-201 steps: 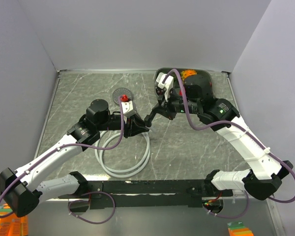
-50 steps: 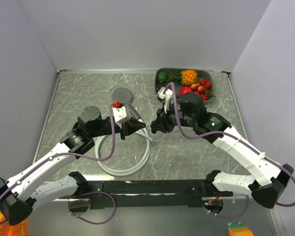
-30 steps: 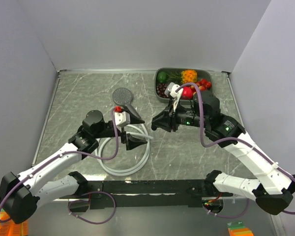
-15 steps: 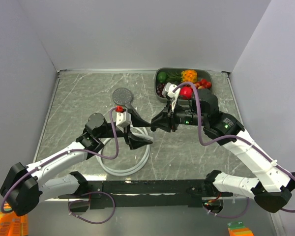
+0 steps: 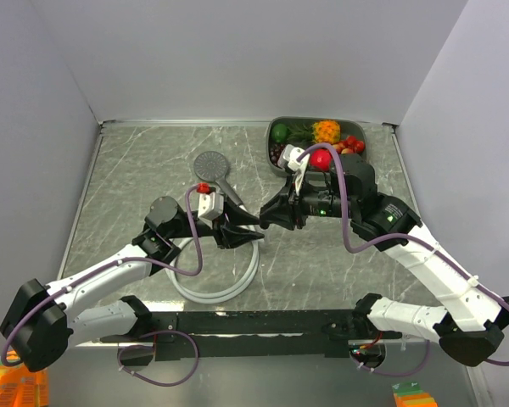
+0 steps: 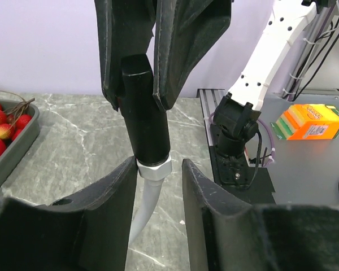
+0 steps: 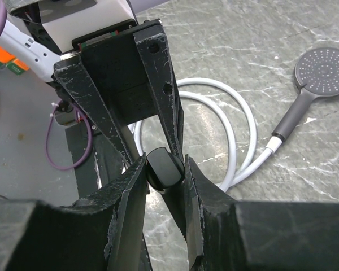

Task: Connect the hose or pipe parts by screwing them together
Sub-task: Install the adaptor on the pipeline.

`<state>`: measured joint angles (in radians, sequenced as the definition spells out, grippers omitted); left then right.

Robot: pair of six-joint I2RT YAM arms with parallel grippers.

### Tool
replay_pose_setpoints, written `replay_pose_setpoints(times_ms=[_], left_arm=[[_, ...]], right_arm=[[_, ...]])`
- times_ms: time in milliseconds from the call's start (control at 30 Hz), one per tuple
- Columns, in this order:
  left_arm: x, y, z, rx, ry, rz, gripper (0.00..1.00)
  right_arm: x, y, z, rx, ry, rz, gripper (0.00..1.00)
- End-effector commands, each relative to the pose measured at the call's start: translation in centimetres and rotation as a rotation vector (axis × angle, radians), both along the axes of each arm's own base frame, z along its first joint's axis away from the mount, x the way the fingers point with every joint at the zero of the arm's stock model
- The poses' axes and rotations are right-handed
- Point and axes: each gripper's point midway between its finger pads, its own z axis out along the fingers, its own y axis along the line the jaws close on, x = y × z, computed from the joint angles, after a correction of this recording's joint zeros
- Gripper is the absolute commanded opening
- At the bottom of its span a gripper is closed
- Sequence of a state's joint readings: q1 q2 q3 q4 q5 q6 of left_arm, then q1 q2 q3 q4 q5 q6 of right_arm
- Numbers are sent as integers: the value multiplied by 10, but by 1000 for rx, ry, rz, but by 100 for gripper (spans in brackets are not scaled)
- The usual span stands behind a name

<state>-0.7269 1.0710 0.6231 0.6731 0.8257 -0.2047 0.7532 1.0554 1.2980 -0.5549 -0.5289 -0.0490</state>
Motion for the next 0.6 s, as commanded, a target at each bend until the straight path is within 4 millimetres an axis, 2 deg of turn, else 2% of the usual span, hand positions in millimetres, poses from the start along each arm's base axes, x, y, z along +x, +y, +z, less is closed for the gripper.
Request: replay_pose_setpoints(times_ms=[0,67,233,367,467,533,567], left_arm=[[-9,-2,6,-33,-28,-31,40],[-12,-3,4,-30,-25,-40,38],[-12,-3,3,-29,-25,-36,22],[-15,-5,3,-30,-23,-44,21],[-15,-5,3,-26,-26,-38,12],[-12,-4,5,-31,-25,-22,1],[-12,-4,5,-29,-18,-18,1]], right_arm=[[-6,4,42,93,-90,36,0],[-5,5,41,91,-87,37,0],[-6,6,41,96,-90,42,0],[-7,8,39,97,-87,45,0],[-6,8,38,95,-84,43,0],[-5,8,36,91,-76,31,0],[-3,7,34,85,-74,17,0]])
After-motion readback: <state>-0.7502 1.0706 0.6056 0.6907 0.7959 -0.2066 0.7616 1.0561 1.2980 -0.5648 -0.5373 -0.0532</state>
